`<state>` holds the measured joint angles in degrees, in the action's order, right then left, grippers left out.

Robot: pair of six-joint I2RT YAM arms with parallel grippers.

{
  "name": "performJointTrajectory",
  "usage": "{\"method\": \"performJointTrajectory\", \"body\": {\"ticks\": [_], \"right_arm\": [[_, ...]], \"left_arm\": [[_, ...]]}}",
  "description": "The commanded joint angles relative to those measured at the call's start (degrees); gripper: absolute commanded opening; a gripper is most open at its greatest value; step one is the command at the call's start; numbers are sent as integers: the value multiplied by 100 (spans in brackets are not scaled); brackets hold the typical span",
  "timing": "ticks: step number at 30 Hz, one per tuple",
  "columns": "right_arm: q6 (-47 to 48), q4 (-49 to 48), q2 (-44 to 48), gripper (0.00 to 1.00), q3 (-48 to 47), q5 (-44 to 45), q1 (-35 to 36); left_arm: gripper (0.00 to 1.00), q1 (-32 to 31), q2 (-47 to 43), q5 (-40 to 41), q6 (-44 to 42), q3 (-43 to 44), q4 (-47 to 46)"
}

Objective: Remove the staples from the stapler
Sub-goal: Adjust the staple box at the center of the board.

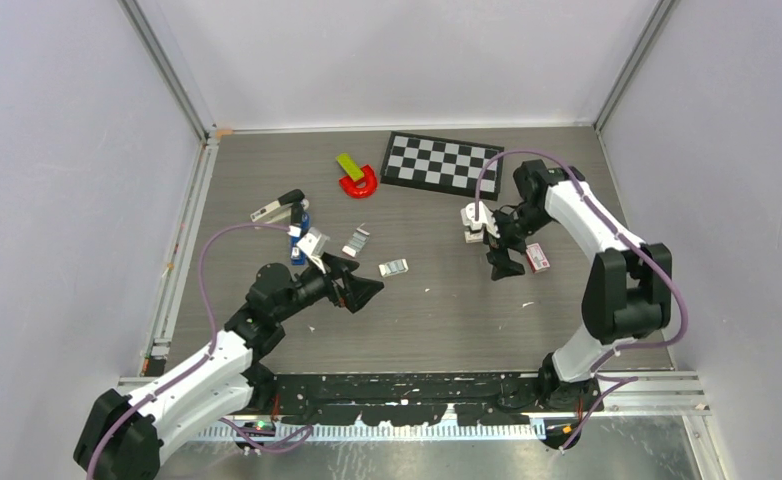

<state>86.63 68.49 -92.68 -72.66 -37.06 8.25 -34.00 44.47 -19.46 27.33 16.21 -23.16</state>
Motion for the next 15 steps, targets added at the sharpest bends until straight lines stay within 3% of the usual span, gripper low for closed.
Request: {"method": "performJointTrajectory", "body": {"ticks": [1,15], "right_arm": [[724,110,-460,99,-527,256,-178],[655,-345,-1300,100,-1008,275,-395]], "left_arm": [[100,26,-213,115,57,-60,-150],[100,25,-272,127,-4,-105,-60]]}}
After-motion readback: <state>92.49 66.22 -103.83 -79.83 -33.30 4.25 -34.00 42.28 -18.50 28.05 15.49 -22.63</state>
